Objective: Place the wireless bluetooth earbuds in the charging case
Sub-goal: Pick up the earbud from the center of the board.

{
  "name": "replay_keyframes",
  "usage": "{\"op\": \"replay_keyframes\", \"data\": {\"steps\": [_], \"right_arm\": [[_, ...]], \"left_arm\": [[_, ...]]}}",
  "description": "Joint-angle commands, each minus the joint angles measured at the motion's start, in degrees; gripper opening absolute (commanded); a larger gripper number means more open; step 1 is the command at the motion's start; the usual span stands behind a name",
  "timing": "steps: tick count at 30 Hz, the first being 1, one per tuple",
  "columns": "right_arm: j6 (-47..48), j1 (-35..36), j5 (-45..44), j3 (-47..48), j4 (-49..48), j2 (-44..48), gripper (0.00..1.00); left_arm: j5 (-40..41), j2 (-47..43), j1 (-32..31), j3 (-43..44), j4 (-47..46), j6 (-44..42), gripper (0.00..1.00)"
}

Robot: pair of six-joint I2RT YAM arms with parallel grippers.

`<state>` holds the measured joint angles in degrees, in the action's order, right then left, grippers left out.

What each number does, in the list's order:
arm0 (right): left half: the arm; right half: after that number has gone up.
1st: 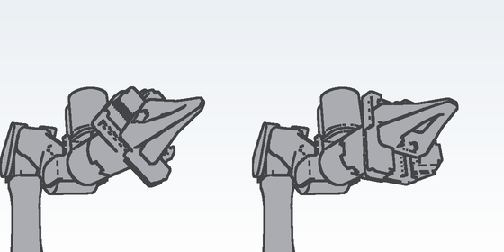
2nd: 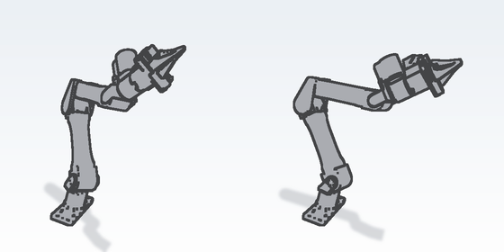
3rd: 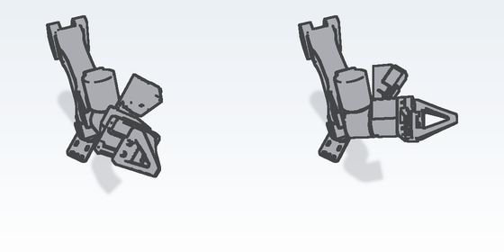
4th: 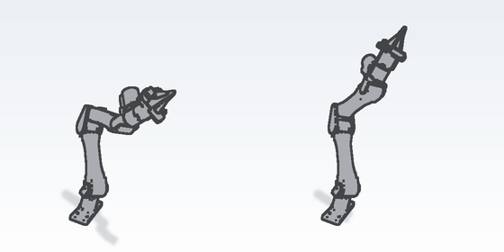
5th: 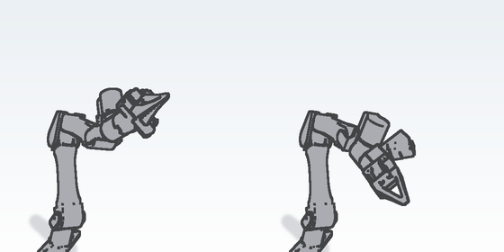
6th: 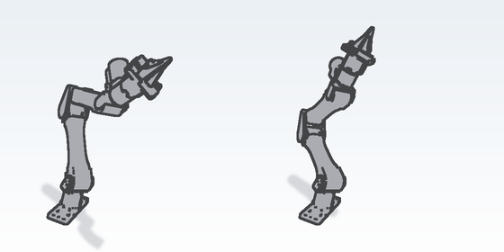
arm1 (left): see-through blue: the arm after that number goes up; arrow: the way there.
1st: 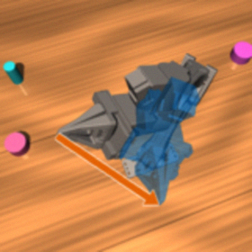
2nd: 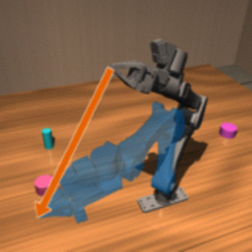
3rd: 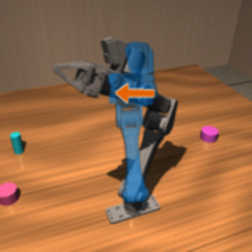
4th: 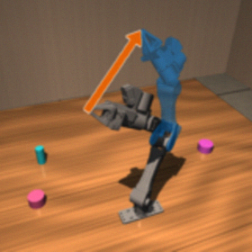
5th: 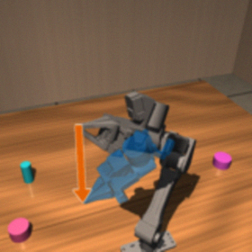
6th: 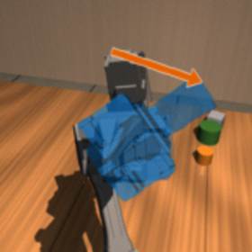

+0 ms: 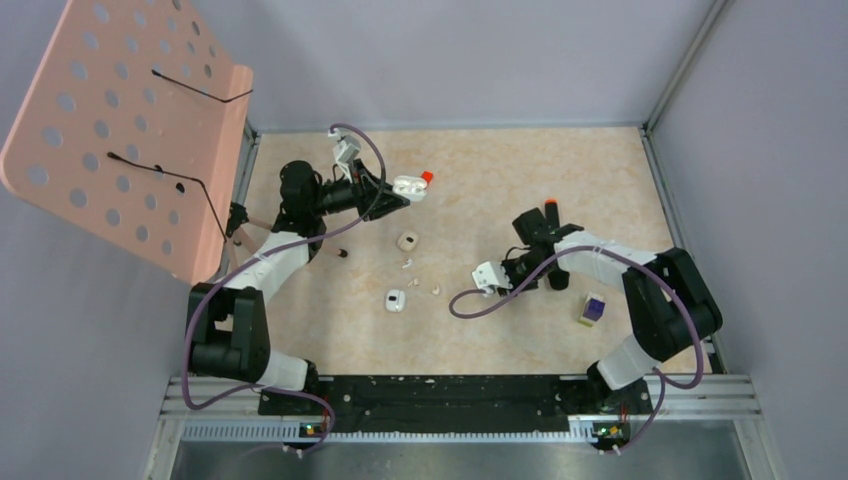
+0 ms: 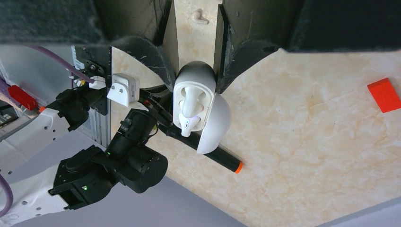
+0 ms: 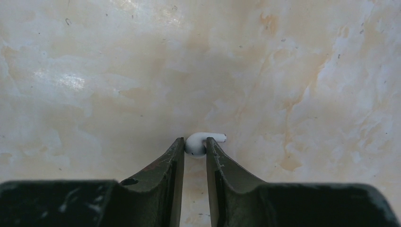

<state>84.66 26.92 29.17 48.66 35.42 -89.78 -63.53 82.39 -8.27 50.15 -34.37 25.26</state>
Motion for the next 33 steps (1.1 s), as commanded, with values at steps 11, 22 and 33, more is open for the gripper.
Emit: {"op": "replay_keyframes", "data": {"steps": [11,22,33], "right_arm": [[-54.3,-7.2,20.8,25.7,-4.9,0.1,0.00],[-122.1,-10.4,33.5,36.4,-43.7,-7.4,0.00],[-139.8,-11.7,21.6,42.7,-41.6,-9.8,0.00]], "left_arm": [[2.8,1.0,-0.4,2.3,-5.0,-5.7,0.00],[11.6,8.2,-7.5,10.7,-4.8,-13.5,0.00],[18.6,12.3,-11.9,17.6,0.8,-14.7,0.00]]}}
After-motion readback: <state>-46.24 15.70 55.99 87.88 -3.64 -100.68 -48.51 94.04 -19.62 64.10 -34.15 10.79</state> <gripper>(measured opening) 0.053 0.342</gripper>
